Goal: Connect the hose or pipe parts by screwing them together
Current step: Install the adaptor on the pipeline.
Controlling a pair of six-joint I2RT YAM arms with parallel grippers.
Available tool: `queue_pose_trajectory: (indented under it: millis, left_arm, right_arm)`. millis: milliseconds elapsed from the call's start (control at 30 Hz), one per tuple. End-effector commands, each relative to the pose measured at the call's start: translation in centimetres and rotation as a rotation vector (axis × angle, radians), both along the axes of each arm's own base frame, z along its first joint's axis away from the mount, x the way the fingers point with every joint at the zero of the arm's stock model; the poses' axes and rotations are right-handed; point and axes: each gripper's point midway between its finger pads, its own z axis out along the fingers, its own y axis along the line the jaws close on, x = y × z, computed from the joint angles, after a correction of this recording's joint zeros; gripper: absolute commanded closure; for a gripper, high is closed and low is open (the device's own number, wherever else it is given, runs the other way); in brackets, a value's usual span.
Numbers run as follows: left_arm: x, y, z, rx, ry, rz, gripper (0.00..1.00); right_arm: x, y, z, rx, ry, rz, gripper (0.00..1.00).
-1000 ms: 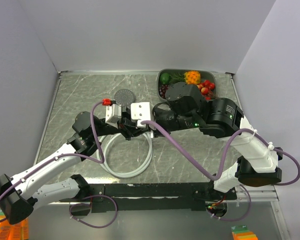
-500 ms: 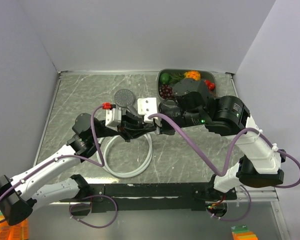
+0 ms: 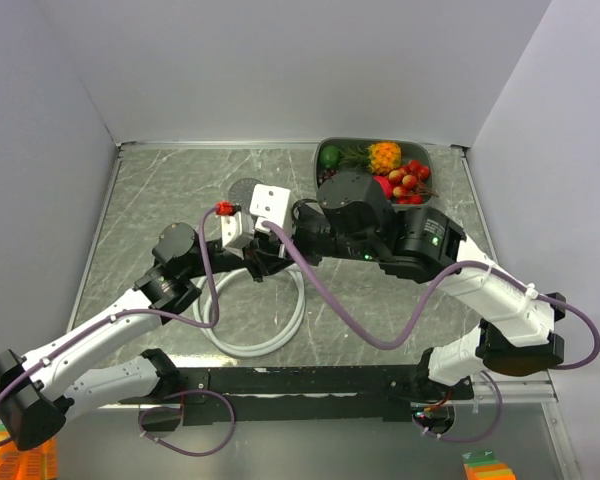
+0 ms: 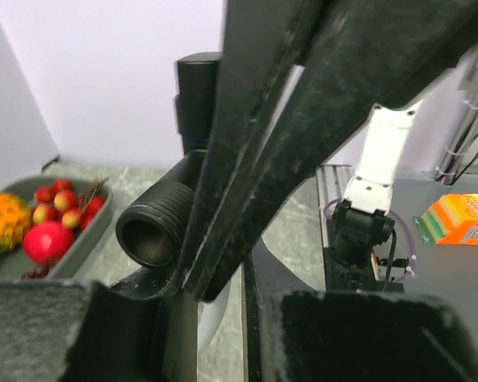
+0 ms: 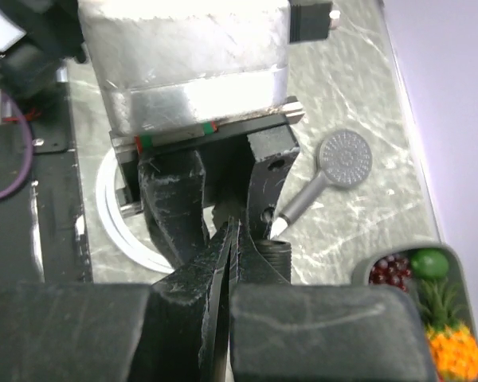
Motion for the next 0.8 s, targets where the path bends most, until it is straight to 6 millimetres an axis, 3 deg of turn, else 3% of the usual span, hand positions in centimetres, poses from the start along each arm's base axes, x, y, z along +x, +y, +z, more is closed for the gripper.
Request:
queue_pose_trajectory:
  millis: [0, 400, 500, 567, 767]
  left_arm:
    - [-3.3, 0.7, 4.6, -0.107, -0.154, -0.094, 0.99]
    - [-3.4, 0.9, 4.4, -0.113, -0.159, -0.091, 0.99]
    - [-3.6, 1.0, 3.8, -0.097, -0.172, -0.098, 0.99]
    - [-4.0, 1.0, 3.1, -0.077, -0.202, -0.118, 0.99]
    - [-4.7, 1.0, 1.6, -0.018, -0.205, -0.161, 0.99]
  right_arm:
    - [3.9, -0.7, 3.5, 0.142, -0.122, -0.226, 1.00]
    - [6.1, -2.6, 3.8, 0.096, -0.164, -0.398, 1.00]
    - [6.6, -2.9, 4.5, 0.087, -0.160, -0.443, 1.00]
    - [7.2, -3.0, 3.5, 0.031, -0.151, -0.487, 1.00]
    - [7.1, -3.4, 3.6, 0.026, -0.151, -0.482, 1.00]
